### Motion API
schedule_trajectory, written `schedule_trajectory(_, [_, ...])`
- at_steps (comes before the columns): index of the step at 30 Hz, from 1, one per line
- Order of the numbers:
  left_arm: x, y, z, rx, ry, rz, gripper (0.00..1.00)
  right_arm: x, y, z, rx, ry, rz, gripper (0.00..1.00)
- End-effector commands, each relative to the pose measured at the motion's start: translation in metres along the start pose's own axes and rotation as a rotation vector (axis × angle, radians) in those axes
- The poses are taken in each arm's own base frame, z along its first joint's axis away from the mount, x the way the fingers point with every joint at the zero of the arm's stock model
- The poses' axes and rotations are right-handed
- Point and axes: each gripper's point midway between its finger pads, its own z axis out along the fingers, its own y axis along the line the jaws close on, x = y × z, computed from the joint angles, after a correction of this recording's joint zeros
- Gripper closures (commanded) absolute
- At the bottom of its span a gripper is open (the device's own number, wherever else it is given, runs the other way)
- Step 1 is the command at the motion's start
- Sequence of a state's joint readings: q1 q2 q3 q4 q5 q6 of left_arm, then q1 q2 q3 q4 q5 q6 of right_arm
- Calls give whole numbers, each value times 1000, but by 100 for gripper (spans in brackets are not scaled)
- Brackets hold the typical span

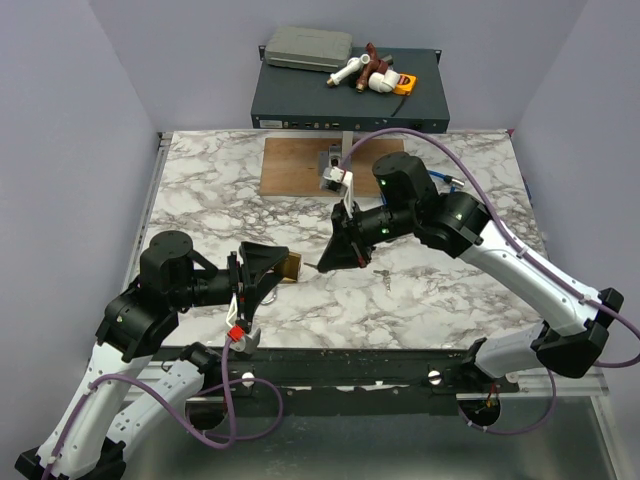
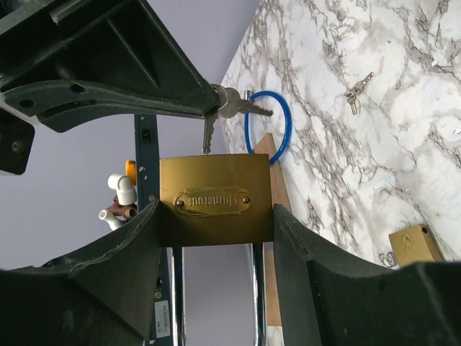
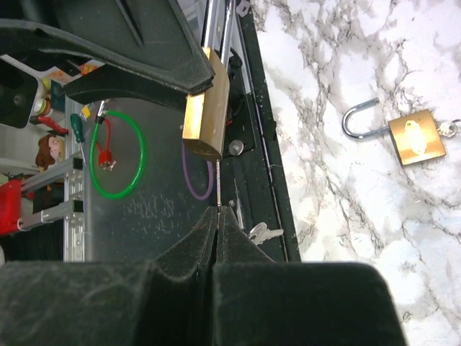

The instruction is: Unlock with the key

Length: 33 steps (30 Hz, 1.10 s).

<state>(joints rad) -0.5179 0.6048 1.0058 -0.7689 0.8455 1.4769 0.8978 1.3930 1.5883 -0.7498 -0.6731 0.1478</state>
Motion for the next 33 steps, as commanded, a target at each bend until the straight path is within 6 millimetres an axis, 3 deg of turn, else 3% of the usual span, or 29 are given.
schedule_trajectory(1, [-11, 19, -4, -46, -29, 74, 100, 13, 13, -4, -51, 29, -4, 99])
schedule_trajectory(13, [-11, 19, -3, -45, -36, 69, 100, 5, 20, -1, -85, 26, -24, 99])
schedule_trajectory(33, [-15, 17, -3, -45, -54, 62, 100, -1, 15, 9, -79, 31, -33, 99])
